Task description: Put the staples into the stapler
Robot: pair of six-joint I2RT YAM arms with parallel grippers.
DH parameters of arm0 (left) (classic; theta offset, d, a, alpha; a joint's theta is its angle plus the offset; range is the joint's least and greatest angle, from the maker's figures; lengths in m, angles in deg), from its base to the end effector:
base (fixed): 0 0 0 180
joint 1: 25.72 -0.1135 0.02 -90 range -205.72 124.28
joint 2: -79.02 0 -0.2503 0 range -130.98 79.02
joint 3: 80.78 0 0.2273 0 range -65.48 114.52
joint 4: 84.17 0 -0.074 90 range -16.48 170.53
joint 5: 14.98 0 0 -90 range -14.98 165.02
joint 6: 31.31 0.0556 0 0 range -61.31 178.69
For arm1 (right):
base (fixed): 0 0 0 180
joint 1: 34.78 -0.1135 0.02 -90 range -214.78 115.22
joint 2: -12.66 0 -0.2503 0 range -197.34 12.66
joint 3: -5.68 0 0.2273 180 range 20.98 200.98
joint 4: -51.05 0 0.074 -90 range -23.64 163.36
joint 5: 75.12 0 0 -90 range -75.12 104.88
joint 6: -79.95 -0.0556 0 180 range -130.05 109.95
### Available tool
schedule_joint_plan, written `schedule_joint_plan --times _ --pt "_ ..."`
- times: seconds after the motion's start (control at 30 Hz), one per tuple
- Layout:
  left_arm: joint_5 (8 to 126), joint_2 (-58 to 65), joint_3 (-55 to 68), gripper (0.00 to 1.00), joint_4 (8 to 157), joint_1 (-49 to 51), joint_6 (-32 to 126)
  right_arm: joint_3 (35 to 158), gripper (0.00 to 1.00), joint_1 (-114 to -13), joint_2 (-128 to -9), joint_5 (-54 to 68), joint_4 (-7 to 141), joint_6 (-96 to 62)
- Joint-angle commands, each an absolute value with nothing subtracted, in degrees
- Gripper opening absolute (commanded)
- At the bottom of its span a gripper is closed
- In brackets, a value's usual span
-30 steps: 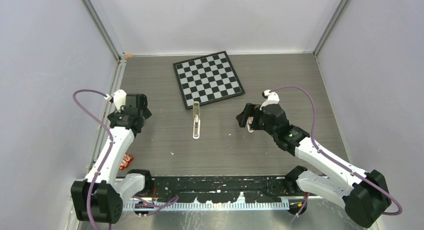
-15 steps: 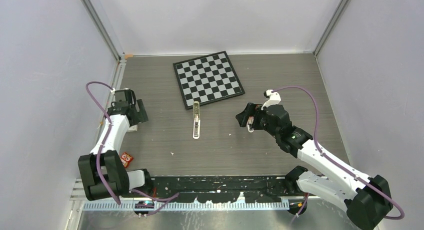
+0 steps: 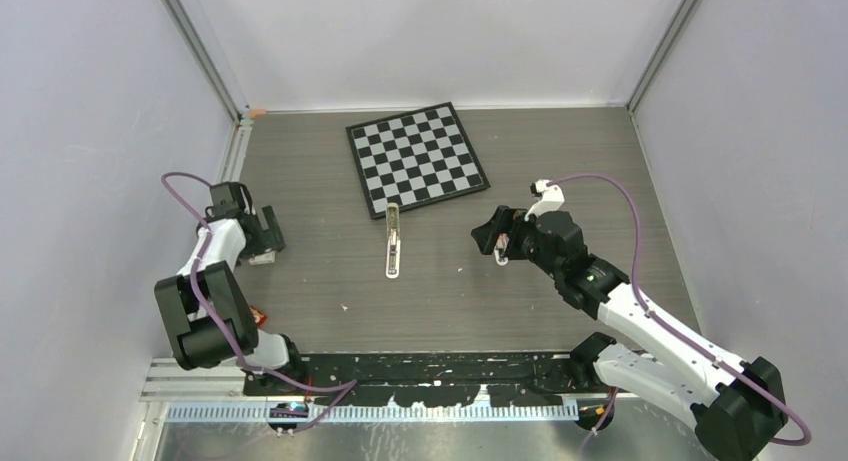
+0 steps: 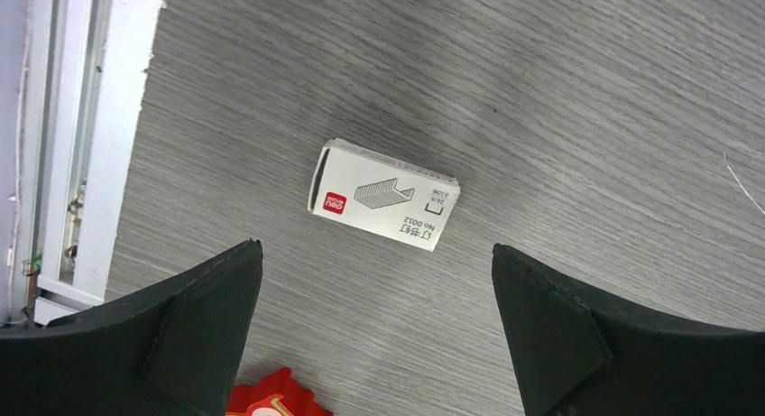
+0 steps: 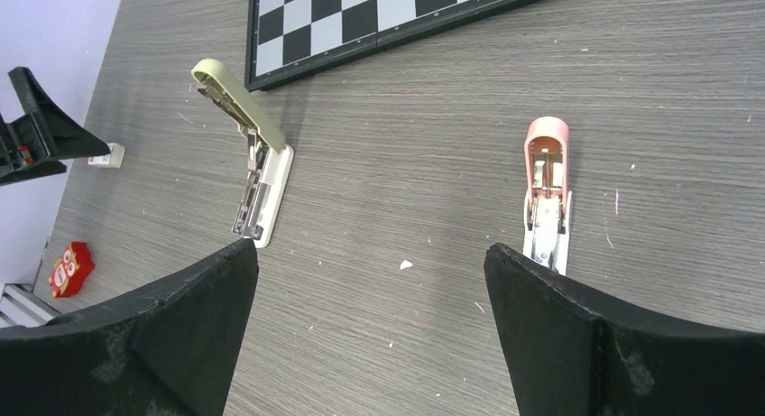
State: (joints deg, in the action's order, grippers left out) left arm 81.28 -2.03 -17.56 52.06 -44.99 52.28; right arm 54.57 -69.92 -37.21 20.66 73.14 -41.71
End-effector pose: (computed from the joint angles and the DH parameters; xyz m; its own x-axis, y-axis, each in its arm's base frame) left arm 0.2424 0.0912 0.1774 -0.7831 -0.3913 -0.4834 -0.4674 0.8831 0.0422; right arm 0.1708 0.1134 0.2503 -0.5336 0.2631 -0.8038 -0.2547 0.8563 0.4493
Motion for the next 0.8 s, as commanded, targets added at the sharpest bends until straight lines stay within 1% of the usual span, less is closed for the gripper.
schedule_joint_plan --times 0.0,0.1,0.4,0.53,0.77 --pt "78.2 -3.8 -14.8 1.00 54.0 -45.5 54.1 53.9 1.00 -69.7 -35.9 20.2 70.1 -42.3" --pt "78.0 -5.6 -14.2 0.99 53.6 -45.5 54.6 53.9 1.00 -69.7 -35.8 20.3 70.3 -42.2" --pt "75.3 -8.9 -12.6 0.91 53.1 -45.5 55.9 53.9 1.00 -69.7 -35.1 21.1 70.8 -41.8" --pt "72.1 -9.7 -12.2 0.87 52.9 -45.5 55.9 53.9 1.00 -69.7 -35.0 21.0 70.7 -41.8" --pt "71.0 -9.7 -12.4 0.84 52.1 -45.5 55.9 53.9 1.00 -69.7 -35.1 20.9 70.4 -41.8"
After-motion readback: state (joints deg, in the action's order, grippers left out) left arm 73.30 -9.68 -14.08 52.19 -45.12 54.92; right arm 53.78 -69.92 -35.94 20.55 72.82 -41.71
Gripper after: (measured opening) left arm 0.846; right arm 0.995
